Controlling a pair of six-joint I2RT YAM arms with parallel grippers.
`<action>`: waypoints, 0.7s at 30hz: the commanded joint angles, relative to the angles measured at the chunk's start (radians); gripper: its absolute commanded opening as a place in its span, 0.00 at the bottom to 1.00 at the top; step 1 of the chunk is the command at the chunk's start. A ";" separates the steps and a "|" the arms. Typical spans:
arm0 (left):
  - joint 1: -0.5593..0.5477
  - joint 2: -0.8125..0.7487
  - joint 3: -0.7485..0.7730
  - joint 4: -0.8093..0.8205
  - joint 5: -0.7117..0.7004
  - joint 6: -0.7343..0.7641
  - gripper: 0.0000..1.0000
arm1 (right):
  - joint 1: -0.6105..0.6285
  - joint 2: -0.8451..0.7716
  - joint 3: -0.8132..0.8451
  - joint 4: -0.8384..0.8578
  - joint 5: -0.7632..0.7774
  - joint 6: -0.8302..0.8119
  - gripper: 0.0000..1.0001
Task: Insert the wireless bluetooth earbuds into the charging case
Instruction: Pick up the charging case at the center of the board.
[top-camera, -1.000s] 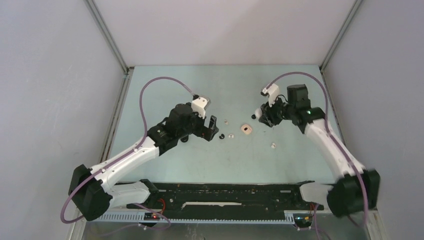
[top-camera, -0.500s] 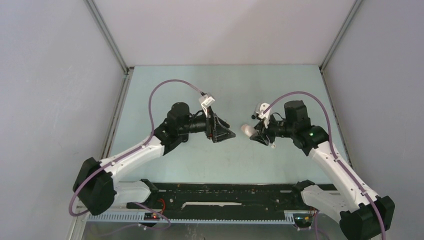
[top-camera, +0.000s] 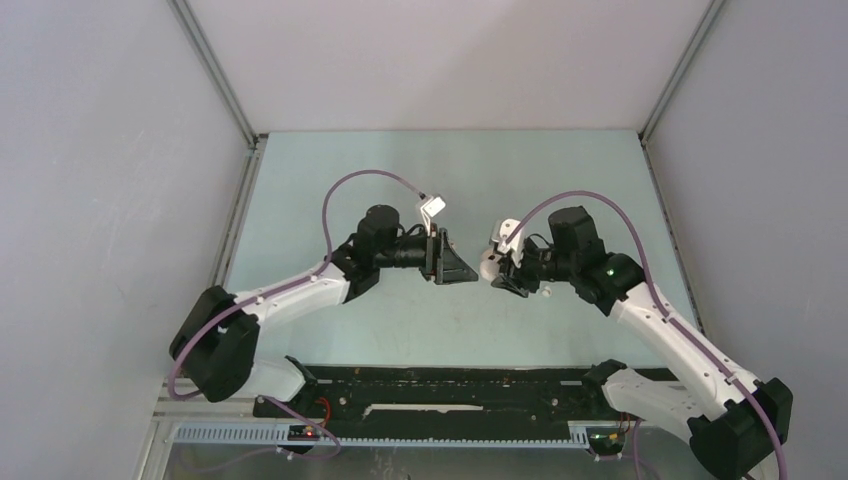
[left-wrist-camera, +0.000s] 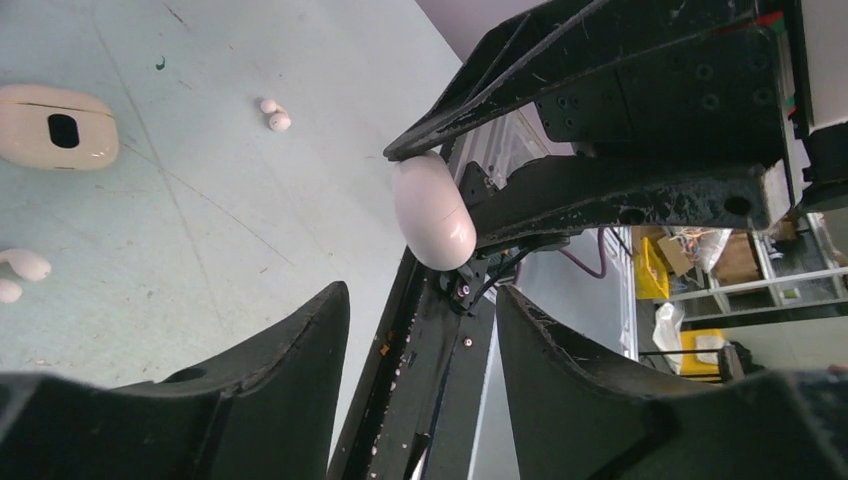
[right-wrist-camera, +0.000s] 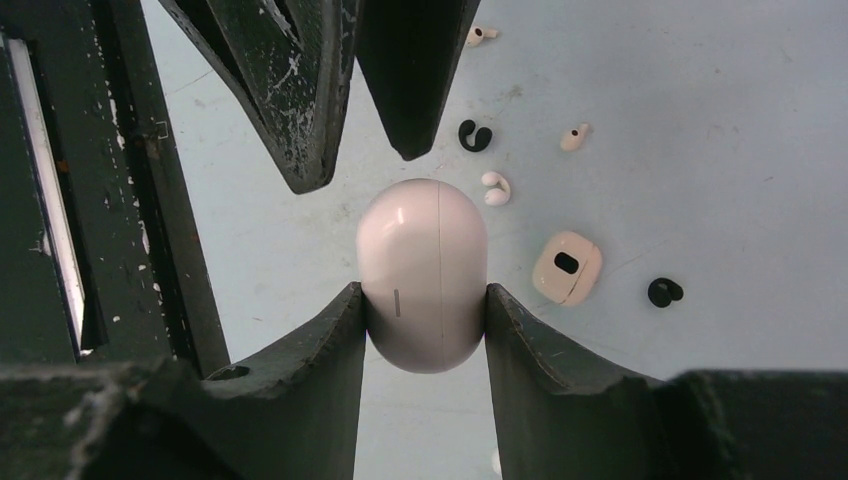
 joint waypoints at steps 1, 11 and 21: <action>-0.009 0.019 0.053 0.053 0.044 -0.042 0.60 | 0.022 0.003 0.006 0.039 0.043 -0.022 0.21; -0.015 0.063 0.069 0.080 0.052 -0.074 0.56 | 0.078 0.026 0.006 0.057 0.116 -0.030 0.21; -0.017 0.092 0.085 0.070 0.066 -0.083 0.48 | 0.107 0.047 0.022 0.073 0.155 -0.024 0.21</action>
